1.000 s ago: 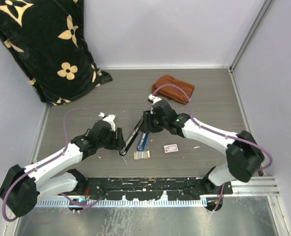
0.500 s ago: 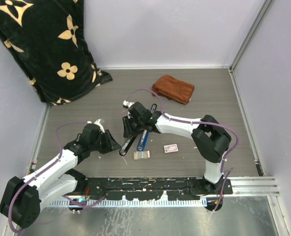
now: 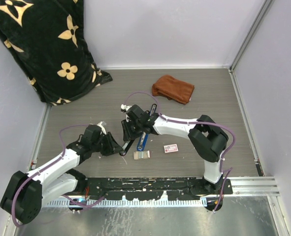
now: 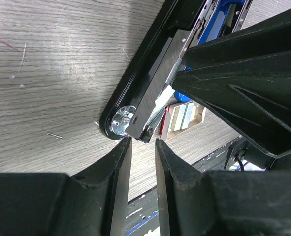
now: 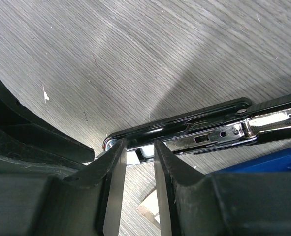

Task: Load the staples into the stapler
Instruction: Adjust the staple in the stapler.

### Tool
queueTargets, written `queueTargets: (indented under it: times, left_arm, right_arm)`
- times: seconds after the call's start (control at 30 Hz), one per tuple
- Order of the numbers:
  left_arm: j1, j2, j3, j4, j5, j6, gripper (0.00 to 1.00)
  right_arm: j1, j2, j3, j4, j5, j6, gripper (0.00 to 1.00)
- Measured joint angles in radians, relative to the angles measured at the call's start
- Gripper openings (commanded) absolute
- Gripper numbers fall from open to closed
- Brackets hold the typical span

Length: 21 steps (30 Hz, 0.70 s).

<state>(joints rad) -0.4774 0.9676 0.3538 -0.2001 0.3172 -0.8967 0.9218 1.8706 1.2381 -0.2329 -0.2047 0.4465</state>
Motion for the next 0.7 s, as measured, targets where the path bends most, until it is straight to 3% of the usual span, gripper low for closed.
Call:
queueTargets:
  times: [0.7]
  left_arm:
    - [0.0,0.022,-0.018,0.05,0.012,-0.028,0.18]
  right_arm:
    - [0.031,0.006,0.0,-0.022,-0.011,-0.001,0.3]
